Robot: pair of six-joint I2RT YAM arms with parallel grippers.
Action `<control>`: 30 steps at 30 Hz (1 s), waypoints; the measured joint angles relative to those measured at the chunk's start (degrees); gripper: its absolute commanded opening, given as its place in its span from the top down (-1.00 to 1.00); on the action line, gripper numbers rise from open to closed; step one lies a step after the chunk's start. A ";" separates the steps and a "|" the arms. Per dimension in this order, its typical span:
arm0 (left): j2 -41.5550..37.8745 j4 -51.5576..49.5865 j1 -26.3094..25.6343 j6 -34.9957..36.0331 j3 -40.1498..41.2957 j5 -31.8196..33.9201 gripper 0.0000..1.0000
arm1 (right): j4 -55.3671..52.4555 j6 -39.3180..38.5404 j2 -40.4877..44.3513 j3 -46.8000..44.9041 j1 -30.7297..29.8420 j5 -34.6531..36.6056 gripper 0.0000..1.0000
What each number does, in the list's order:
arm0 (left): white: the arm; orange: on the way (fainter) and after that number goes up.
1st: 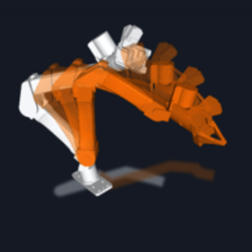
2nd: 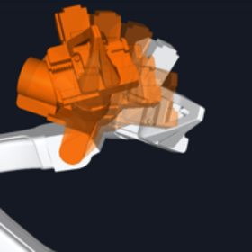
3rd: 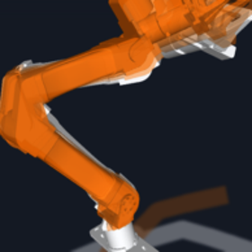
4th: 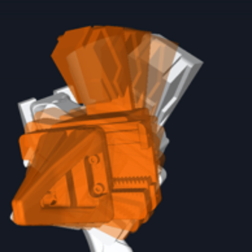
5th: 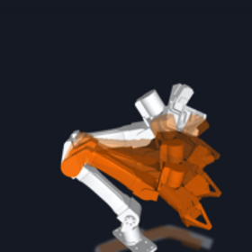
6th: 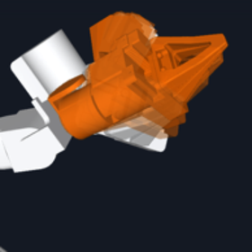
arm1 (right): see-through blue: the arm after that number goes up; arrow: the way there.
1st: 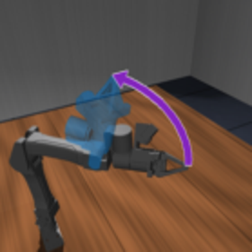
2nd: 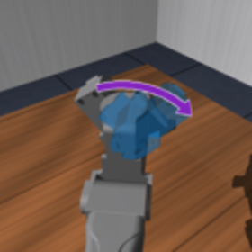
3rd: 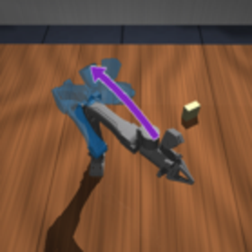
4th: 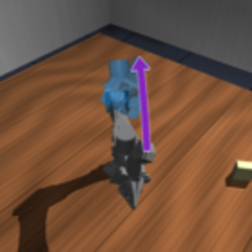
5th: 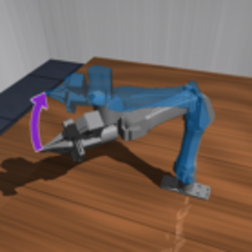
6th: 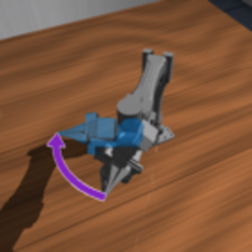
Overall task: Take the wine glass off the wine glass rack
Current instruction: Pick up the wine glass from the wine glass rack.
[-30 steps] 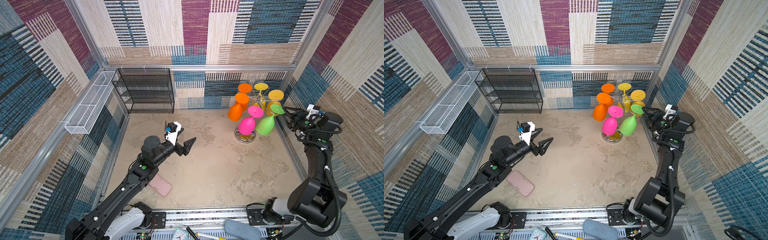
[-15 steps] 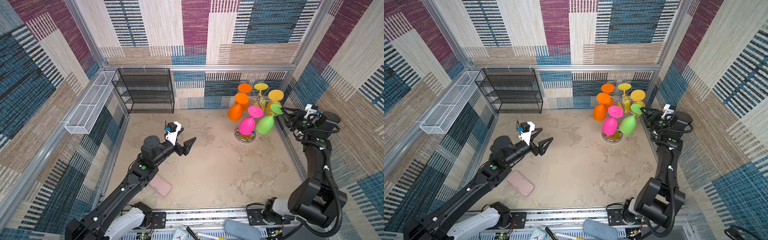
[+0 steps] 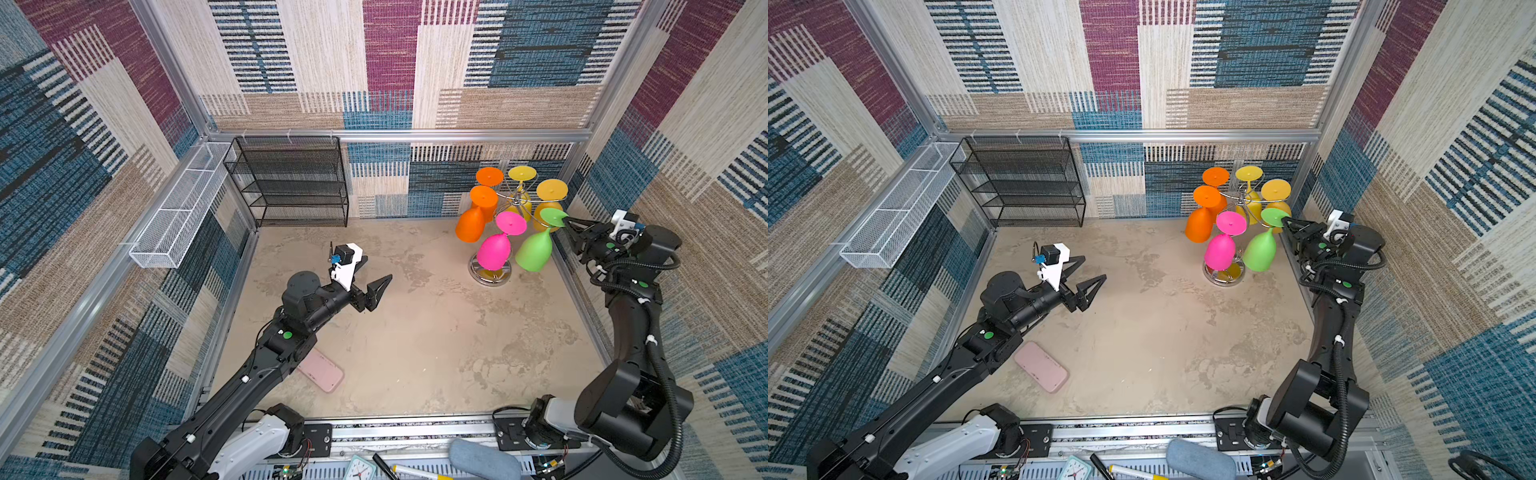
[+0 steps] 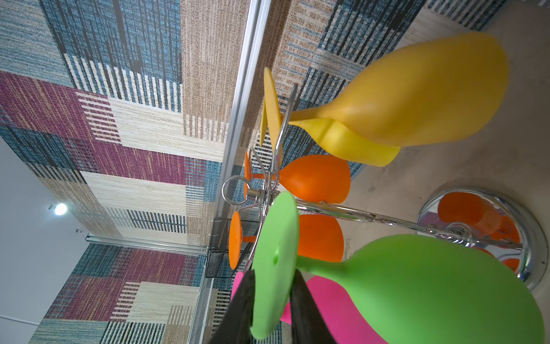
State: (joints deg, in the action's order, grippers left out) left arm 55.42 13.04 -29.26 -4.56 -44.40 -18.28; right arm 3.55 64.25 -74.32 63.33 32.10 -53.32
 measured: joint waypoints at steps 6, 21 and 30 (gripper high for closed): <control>-0.02 0.00 0.00 0.00 0.00 0.04 -0.73 | 0.09 0.17 0.00 0.00 -0.04 0.92 0.73; -0.68 -0.02 0.00 0.02 0.00 0.09 -0.73 | 0.00 0.83 0.76 0.00 -0.04 1.49 0.90; -0.74 -0.48 0.00 0.02 0.00 0.11 -0.73 | -0.46 1.66 1.92 0.90 -0.04 1.51 0.93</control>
State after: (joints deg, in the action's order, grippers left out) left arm 54.68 12.56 -29.26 -4.54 -44.40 -18.17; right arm 3.09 65.91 -72.40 64.23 32.05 -51.81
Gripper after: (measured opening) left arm 0.867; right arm 0.061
